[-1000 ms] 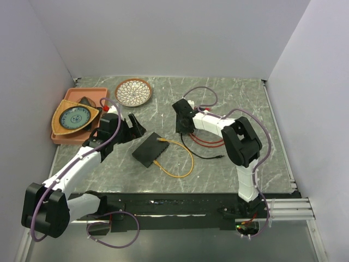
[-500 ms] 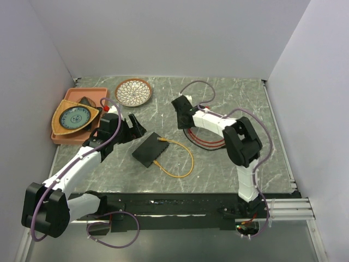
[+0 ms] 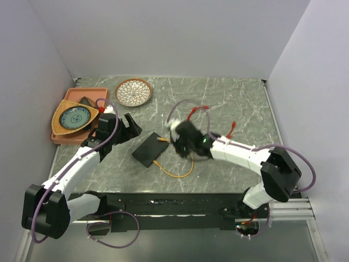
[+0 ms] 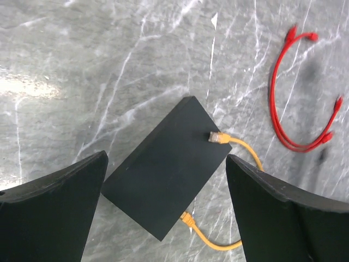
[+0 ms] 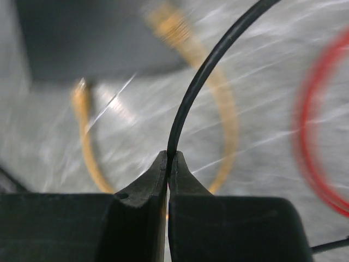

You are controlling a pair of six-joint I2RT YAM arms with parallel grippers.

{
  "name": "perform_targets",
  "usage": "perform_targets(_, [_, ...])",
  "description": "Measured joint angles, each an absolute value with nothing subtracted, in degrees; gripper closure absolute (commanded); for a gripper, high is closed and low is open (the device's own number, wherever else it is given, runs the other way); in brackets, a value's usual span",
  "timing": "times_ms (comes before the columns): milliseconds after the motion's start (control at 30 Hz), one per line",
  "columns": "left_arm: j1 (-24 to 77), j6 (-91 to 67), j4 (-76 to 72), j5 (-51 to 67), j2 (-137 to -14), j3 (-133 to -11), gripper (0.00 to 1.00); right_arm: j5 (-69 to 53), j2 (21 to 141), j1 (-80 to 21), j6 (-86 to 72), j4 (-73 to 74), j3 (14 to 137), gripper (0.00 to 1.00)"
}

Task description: Insert the plug into the switch port

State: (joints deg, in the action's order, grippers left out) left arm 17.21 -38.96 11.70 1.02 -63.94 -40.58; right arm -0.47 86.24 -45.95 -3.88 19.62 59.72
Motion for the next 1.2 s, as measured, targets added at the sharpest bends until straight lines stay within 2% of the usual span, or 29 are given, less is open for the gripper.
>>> perform_targets(67, [16.5,-39.7,11.9,1.2,-64.0,-40.9,0.04,-2.2,85.1,-50.3,-1.7,18.5,54.4,0.81])
perform_targets(167, [15.6,-40.1,11.8,1.7,-64.2,-42.3,0.04,-3.1,84.9,-55.8,0.2,18.6,48.7,0.62])
perform_targets(200, [15.4,-40.1,11.8,1.9,-64.4,-43.0,0.04,-2.8,85.1,-56.3,0.5,19.2,48.1,0.51])
perform_targets(267, [15.1,-40.1,11.8,2.2,-65.2,-44.3,0.04,-0.8,85.6,-56.1,0.9,18.8,48.1,0.38])
perform_targets(300, [15.1,-40.1,11.8,2.4,-65.5,-44.8,0.04,0.0,85.6,-55.9,0.8,18.5,48.2,0.27])
perform_targets(367, [15.1,-40.1,11.8,2.8,-65.6,-45.3,0.04,1.3,85.6,-55.3,0.6,18.4,48.9,0.16])
perform_targets(400, [15.1,-40.1,11.8,3.0,-65.6,-45.4,0.04,1.8,85.6,-54.9,0.3,18.4,49.6,0.07])
perform_targets(533, [15.1,-39.9,11.9,3.3,-65.6,-45.4,0.04,0.2,85.6,-51.5,-3.7,17.3,52.6,0.04])
perform_targets(767, [15.0,-40.1,11.8,4.5,-65.6,-45.3,0.04,-7.3,88.0,-40.4,-15.1,14.8,59.2,0.06])
perform_targets(1200, [15.0,-40.1,11.4,5.2,-65.8,-44.2,0.04,-15.1,96.9,-41.2,-21.9,14.2,60.8,0.21])
